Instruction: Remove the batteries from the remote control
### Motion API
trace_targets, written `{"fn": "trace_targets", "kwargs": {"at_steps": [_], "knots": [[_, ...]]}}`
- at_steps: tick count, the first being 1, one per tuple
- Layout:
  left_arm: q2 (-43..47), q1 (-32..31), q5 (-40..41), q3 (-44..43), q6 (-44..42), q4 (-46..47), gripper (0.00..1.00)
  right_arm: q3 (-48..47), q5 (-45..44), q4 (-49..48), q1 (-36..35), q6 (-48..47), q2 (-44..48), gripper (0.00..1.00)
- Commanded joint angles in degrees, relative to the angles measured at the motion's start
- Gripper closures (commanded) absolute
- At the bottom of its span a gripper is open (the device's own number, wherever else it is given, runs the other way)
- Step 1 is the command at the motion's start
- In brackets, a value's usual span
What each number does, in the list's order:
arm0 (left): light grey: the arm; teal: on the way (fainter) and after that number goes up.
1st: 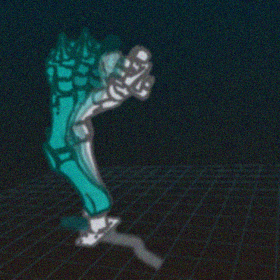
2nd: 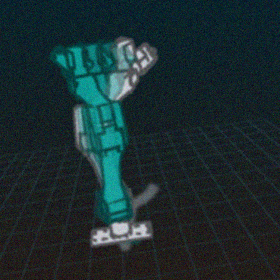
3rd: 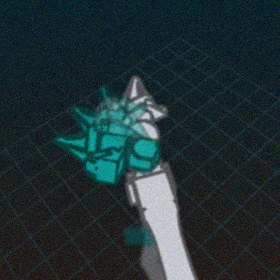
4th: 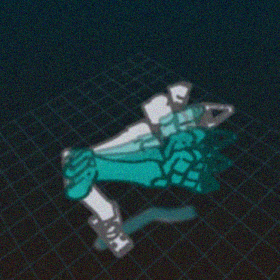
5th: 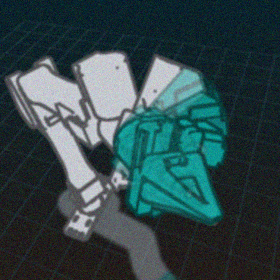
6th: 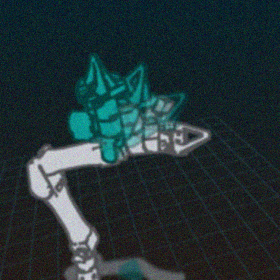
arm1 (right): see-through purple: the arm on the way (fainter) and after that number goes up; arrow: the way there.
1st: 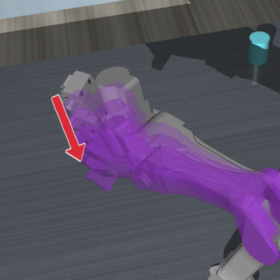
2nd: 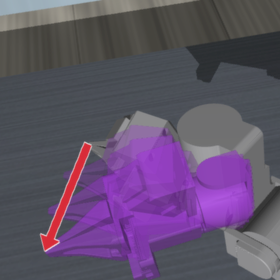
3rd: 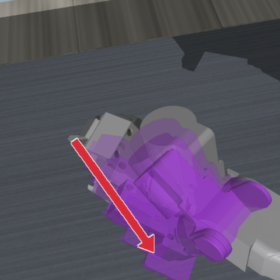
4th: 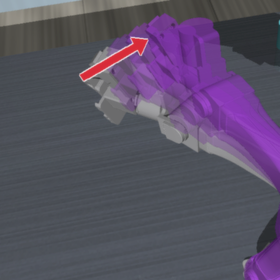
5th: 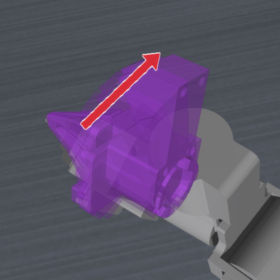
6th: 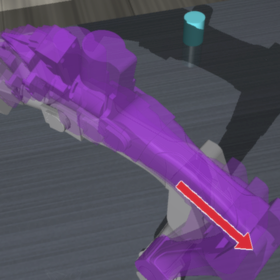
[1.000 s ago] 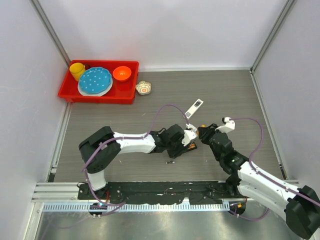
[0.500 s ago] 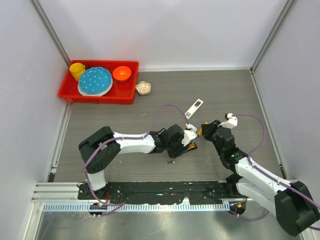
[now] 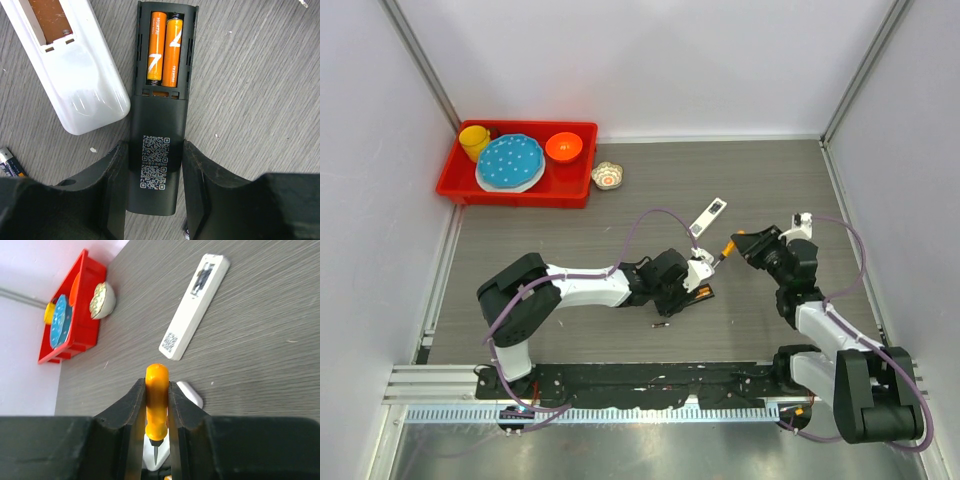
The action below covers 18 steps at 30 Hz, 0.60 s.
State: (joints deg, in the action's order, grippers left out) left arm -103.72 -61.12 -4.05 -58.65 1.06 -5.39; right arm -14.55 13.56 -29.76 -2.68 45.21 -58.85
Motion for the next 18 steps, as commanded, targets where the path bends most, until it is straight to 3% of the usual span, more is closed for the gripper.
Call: {"fn": "trace_targets", "kwargs": {"at_steps": [1,10,18], "knots": [[-2.4,-0.3,-0.9,2.4,0.6,-4.0,1.0,-1.5,8.1,-6.4,0.1,0.1,1.2,0.99],[-3.1,-0.3,-1.7,1.9,0.7,-4.2,1.0,-2.3,-5.1,11.5,-7.2,-12.6,12.7,0.99],[-3.2,-0.3,-1.9,1.8,0.7,-4.3,1.0,0.0,-9.3,12.3,-12.3,-13.1,12.1,0.99]]}}
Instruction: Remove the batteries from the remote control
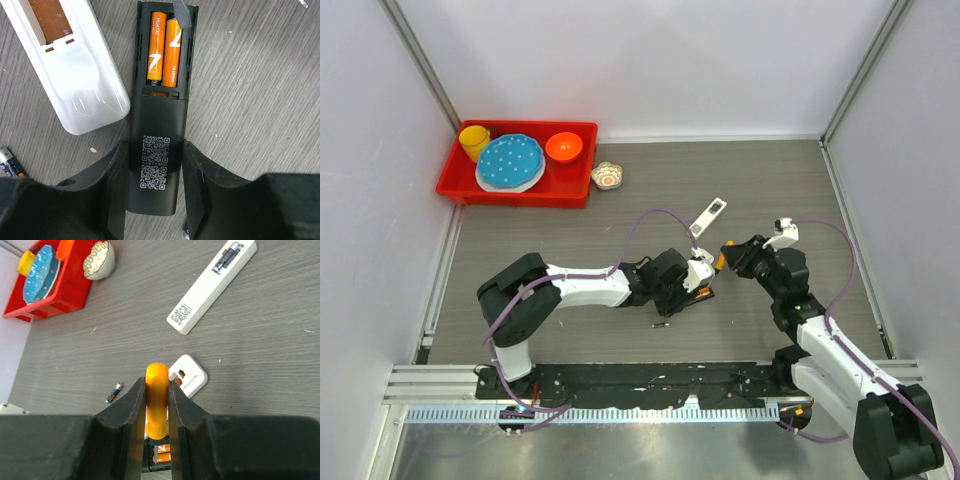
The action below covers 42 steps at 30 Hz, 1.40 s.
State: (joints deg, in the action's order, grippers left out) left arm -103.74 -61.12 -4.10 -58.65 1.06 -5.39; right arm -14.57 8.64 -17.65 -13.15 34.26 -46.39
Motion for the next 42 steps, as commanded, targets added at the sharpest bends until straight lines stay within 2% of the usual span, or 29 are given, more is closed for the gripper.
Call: {"fn": "trace_targets", "kwargs": {"at_steps": [1,6,16,29,42], "knots": [[-3.2,-0.3,-1.9,1.7,0.7,-4.3,1.0,0.2,-4.9,0.2,-2.5,-2.3,-0.5,0.99],[-3.4,-0.3,-2.0,1.6,0.7,-4.4,1.0,0.1,-12.2,0.4,-6.4,-3.3,-1.4,0.99],[-3.6,-0.3,-2.2,1.3,0.7,-4.5,1.0,-1.3,-19.5,2.1,-6.8,-3.4,-3.2,0.99],[-3.8,-0.3,-2.2,1.2,0.6,-4.8,1.0,-0.7,-15.4,-1.8,-7.6,-1.6,-5.9,0.99],[-4.1,-0.3,-2.4,1.1,0.6,-4.9,1.0,-0.5,-19.1,-3.6,-8.3,0.0,-5.3,0.99]]}}
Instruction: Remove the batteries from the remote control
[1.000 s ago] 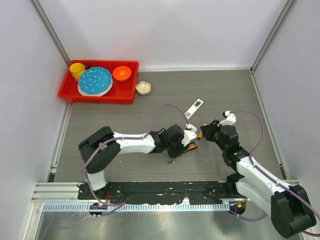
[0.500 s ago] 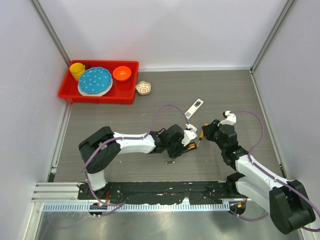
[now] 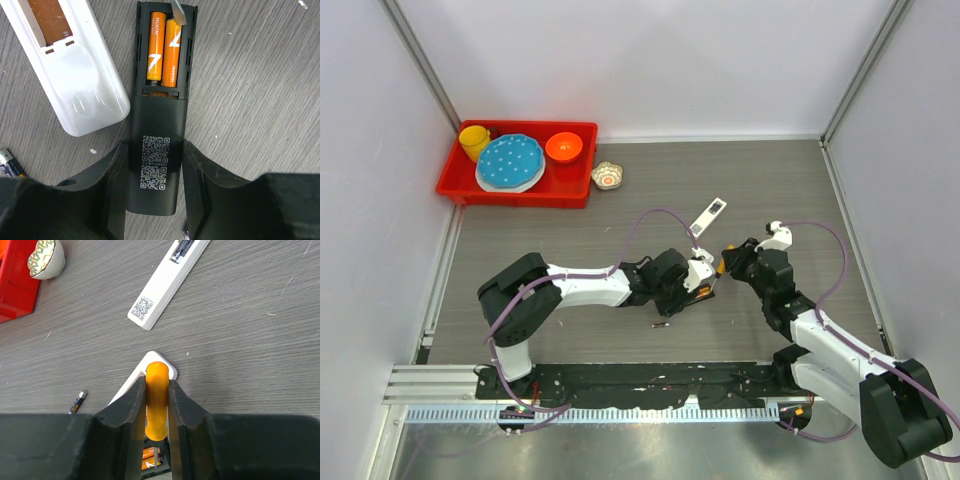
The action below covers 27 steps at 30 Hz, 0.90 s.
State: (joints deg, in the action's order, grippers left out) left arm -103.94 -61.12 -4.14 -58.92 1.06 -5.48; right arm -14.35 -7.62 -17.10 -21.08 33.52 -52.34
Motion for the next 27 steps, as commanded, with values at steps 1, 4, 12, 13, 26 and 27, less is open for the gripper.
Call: {"fn": "trace_targets", "kwargs": {"at_steps": [1,4,12,13,26,27], "knots": [[-3.9,-0.3,-2.3,1.3,0.5,-4.9,1.0,-0.6,-3.4,-4.3,-0.4,0.8,0.4,0.99],[-3.8,-0.3,-2.2,1.2,0.5,-5.0,1.0,-0.2,-3.8,-5.0,-0.4,0.9,-0.3,0.99],[-3.8,-0.3,-2.2,1.3,0.4,-5.1,1.0,0.3,-3.7,-4.2,-0.4,0.5,-0.1,0.99],[-3.9,-0.4,-2.2,1.3,0.5,-5.1,1.0,0.5,-3.5,-4.1,-0.4,0.5,0.3,0.99],[-4.2,-0.3,-1.9,1.1,0.5,-5.3,1.0,2.4,-0.8,-5.1,-0.6,2.1,-1.5,0.99],[-4.2,-0.3,-1.9,1.0,0.5,-5.4,1.0,2.1,-0.6,-5.0,-0.7,2.4,-1.2,0.99]]}}
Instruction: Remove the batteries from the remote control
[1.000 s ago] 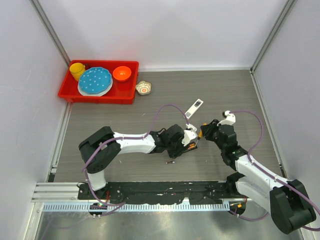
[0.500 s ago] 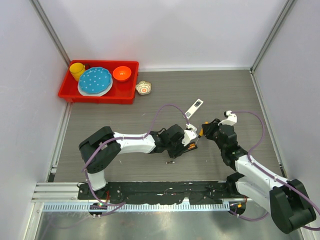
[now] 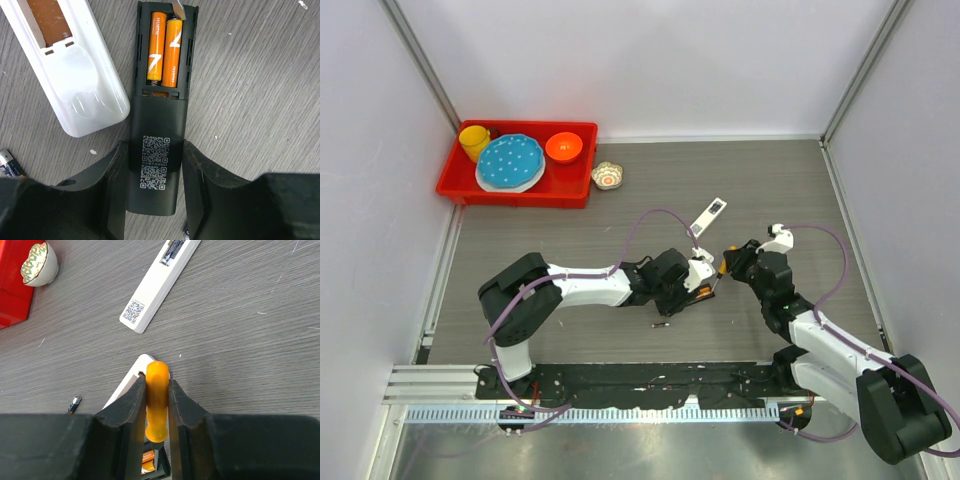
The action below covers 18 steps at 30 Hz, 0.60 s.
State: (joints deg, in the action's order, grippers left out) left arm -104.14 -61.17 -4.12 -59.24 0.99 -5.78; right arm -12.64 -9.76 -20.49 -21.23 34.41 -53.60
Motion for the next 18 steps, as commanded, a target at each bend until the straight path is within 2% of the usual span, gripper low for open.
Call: {"fn": "trace_targets", "kwargs": {"at_steps": [1,7,18], "knots": [[-4.1,-0.3,-2.0,1.4,0.6,-5.0,1.0,0.3,2.1,-1.7,-0.7,1.7,0.3,0.99],[-4.4,-0.3,-2.0,0.9,0.6,-5.4,1.0,-1.2,4.3,-0.7,-2.5,4.5,2.2,0.99],[-4.6,-0.3,-2.1,1.0,0.6,-5.3,1.0,-5.6,0.7,1.2,-12.3,7.6,1.0,0.99]]}}
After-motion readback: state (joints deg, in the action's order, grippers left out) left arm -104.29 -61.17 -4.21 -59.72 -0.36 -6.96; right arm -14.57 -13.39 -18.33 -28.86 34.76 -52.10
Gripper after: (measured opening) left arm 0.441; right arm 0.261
